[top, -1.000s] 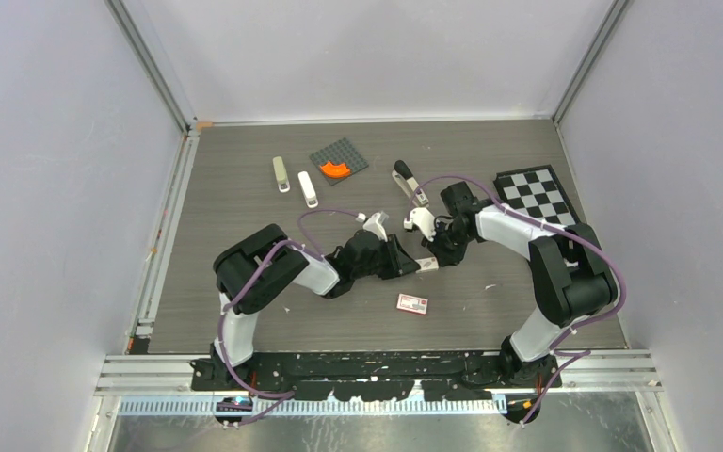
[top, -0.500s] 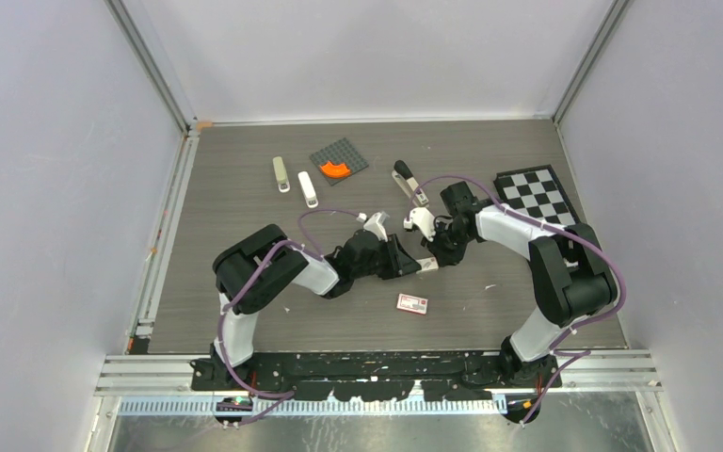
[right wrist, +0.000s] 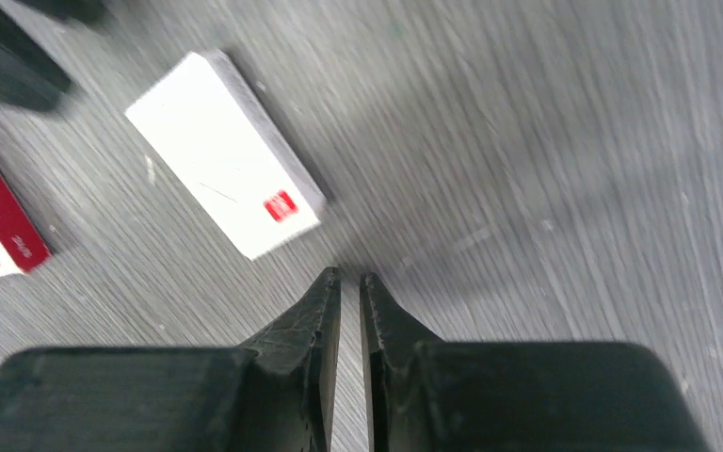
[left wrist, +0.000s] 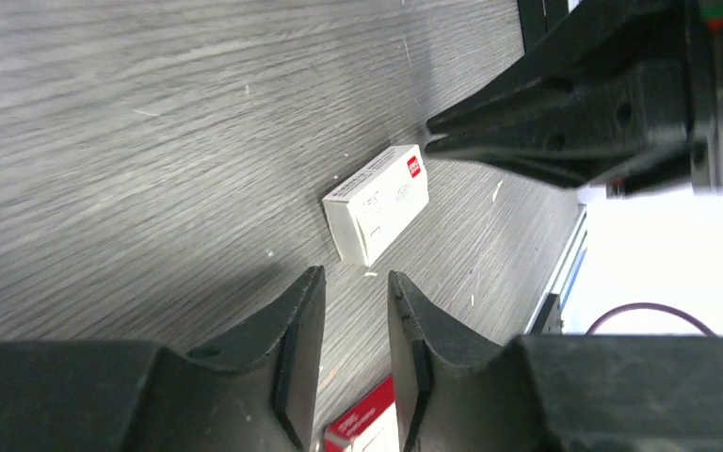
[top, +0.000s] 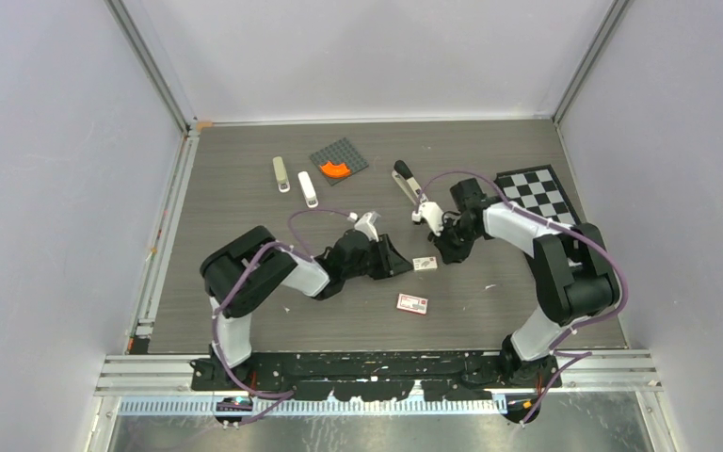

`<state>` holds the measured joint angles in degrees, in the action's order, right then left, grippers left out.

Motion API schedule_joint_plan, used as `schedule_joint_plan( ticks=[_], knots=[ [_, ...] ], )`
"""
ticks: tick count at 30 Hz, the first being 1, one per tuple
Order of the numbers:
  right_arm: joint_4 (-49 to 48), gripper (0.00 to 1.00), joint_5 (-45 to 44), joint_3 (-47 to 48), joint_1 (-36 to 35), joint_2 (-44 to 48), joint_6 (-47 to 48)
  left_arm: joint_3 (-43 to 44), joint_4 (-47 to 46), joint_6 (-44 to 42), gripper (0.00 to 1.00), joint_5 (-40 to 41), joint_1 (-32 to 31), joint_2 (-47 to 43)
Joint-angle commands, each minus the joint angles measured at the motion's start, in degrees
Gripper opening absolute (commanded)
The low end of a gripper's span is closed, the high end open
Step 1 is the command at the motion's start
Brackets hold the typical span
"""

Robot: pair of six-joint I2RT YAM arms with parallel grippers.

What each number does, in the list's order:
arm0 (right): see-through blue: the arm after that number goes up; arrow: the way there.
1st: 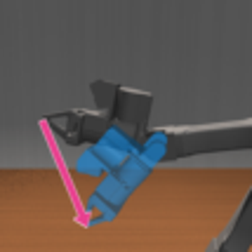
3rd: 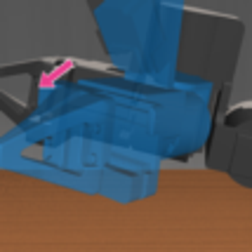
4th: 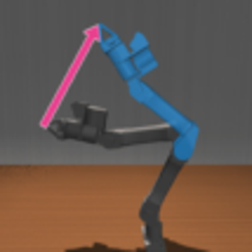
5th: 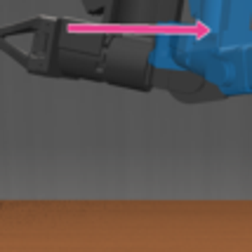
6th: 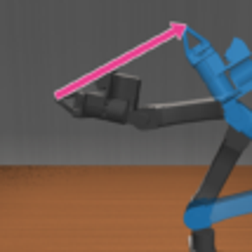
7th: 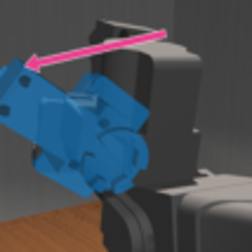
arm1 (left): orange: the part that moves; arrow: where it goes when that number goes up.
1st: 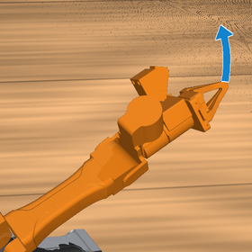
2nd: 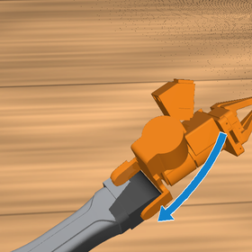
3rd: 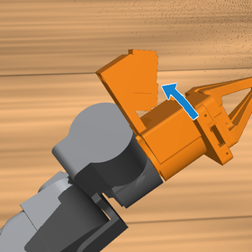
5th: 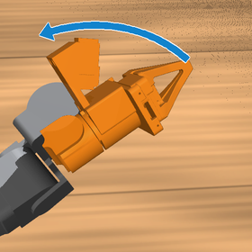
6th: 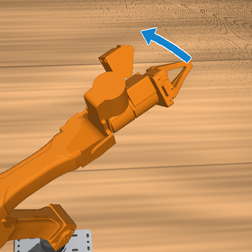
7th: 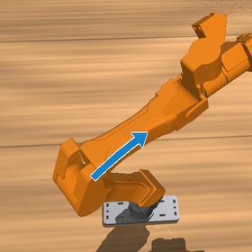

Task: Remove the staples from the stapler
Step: Close the staple box at the center of the board.

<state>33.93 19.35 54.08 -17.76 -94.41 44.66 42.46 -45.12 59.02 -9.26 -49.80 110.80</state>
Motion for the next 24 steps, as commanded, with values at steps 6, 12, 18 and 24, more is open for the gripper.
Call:
schedule_joint_plan(
  ticks=[6, 12, 18, 24],
  knots=[
    [9.74, 0.30, 5.97, 4.91, 10.24, 14.28, 4.63, -5.90, 17.86, -19.78, 0.47, 5.01, 3.91, -27.63],
    [19.11, 0.58, 10.19, 10.26, 12.39, 28.24, 2.07, -6.65, 32.47, -33.25, 0.99, 10.86, 4.98, -52.85],
    [23.66, 0.99, 16.74, 16.02, 13.49, 39.92, -5.91, 0.85, 46.81, -32.27, 1.00, -0.81, 12.43, -64.00],
    [26.04, 1.00, 16.31, 24.43, 14.16, 43.63, -17.92, 13.33, 63.58, -37.00, 1.00, -1.50, 14.16, -67.65]
  ],
)
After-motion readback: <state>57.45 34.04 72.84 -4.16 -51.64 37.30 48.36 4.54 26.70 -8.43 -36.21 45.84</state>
